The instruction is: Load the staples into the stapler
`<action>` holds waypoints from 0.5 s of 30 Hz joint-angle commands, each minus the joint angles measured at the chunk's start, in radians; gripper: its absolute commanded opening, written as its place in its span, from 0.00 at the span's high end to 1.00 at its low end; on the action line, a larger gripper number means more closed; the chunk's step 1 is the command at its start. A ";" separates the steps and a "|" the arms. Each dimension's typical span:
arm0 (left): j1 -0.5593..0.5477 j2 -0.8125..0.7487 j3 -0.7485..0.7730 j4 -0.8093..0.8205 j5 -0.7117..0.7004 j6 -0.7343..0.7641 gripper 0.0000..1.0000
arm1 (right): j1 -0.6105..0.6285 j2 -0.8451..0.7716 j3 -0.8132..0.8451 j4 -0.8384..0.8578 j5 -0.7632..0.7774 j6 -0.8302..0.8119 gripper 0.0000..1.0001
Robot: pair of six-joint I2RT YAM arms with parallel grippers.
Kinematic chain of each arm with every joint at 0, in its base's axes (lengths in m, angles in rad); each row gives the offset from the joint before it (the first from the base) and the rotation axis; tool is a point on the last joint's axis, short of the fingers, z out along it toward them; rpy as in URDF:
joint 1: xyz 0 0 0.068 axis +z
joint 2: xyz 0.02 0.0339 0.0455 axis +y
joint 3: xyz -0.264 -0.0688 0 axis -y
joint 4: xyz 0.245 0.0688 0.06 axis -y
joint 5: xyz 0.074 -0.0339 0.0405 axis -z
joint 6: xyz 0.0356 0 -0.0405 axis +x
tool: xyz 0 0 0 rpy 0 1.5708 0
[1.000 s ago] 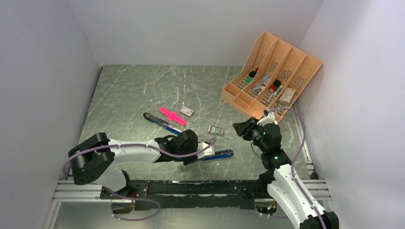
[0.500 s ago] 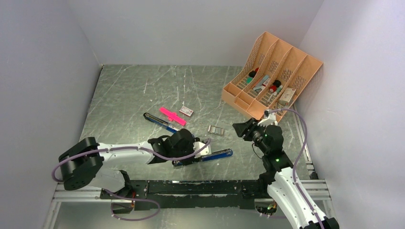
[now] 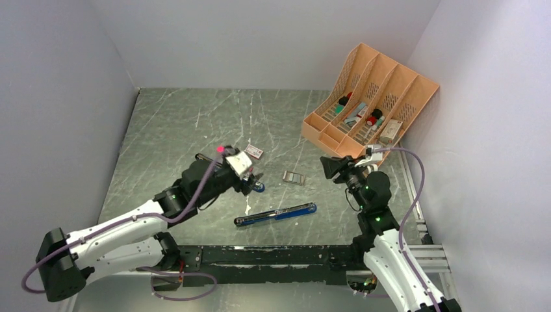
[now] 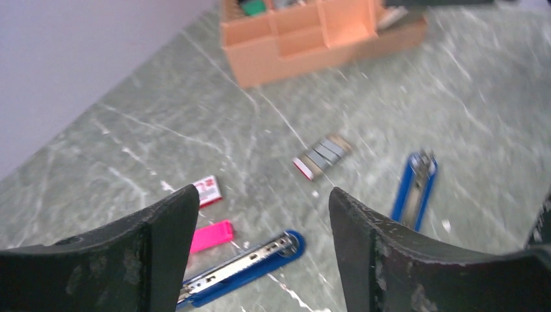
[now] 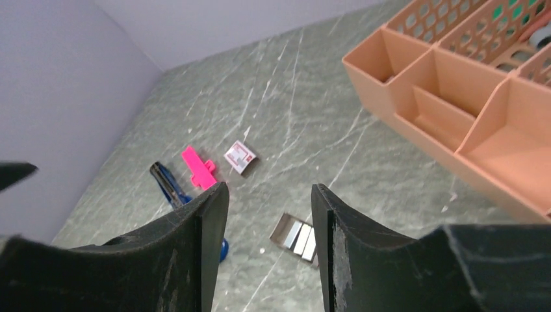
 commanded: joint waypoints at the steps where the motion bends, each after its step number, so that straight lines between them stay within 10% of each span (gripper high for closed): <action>1: 0.098 -0.027 0.092 -0.005 -0.157 -0.159 0.19 | -0.004 0.013 0.002 0.119 0.059 -0.069 0.46; 15: 0.403 0.051 0.204 -0.164 -0.096 -0.300 0.14 | -0.005 0.068 -0.044 0.288 -0.297 -0.247 0.45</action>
